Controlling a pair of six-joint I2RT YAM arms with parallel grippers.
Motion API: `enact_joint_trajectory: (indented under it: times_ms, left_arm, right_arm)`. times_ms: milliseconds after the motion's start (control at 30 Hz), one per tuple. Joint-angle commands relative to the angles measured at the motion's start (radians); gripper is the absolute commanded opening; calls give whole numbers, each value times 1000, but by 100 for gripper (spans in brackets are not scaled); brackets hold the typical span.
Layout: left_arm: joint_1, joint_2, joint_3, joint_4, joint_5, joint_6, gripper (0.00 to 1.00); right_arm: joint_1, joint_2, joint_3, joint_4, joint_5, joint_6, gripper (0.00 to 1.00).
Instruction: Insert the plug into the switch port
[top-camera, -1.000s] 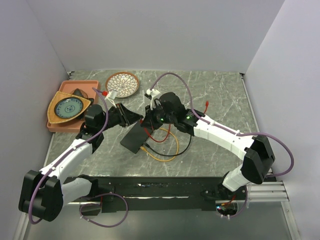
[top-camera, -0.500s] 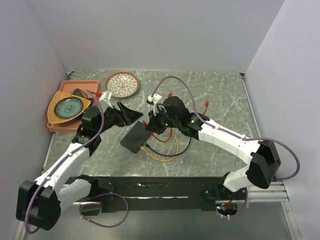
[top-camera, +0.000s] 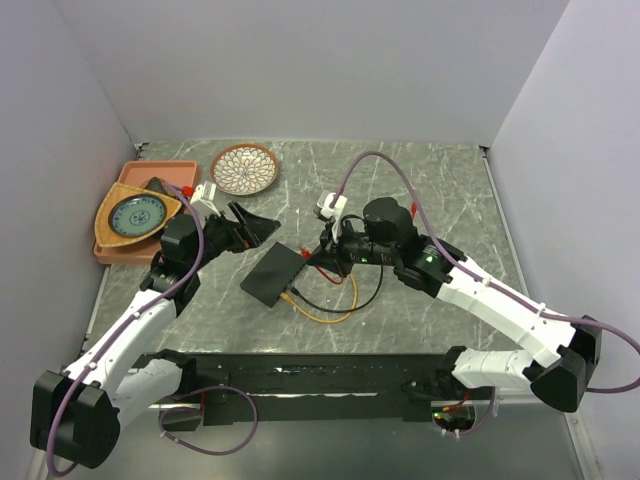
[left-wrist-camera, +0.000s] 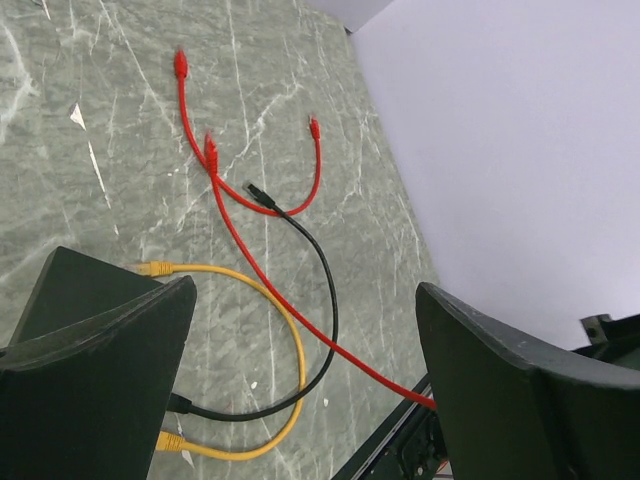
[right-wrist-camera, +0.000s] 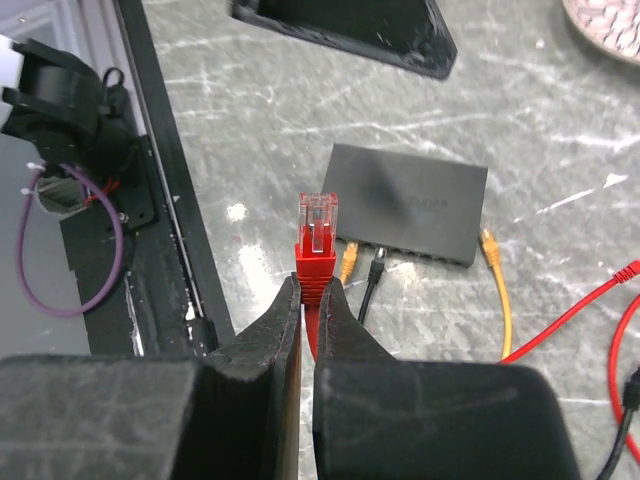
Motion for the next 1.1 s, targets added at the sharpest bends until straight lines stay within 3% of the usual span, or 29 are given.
enact_joint_trajectory:
  times_ms: [0, 167, 400, 433, 567, 667, 933, 1067]
  left_arm:
    - [-3, 1, 8, 29, -9, 0, 98]
    - [-3, 6, 17, 19, -12, 7, 99]
    - [-3, -2, 30, 6, -10, 18, 99]
    - [-3, -6, 31, 9, -6, 20, 99]
    - [-3, -38, 30, 38, 32, 32, 99]
    - [-3, -54, 30, 42, 45, 40, 100]
    - [-3, -63, 45, 38, 65, 52, 99]
    - [-3, -55, 51, 42, 69, 52, 99]
  right_arm:
    - [6, -43, 3, 1, -28, -34, 0]
    - [4, -54, 23, -17, -77, -36, 0]
    - [-54, -76, 95, -13, -347, -2, 0]
    - [-74, -80, 87, 7, -438, 27, 0]
    - [-241, -94, 20, 182, -739, 197, 0]
    - [-299, -89, -55, 447, -905, 387, 0]
    - [-333, -13, -150, 1039, -1077, 838, 0]
    - [-338, 21, -155, 1121, -1089, 915, 0]
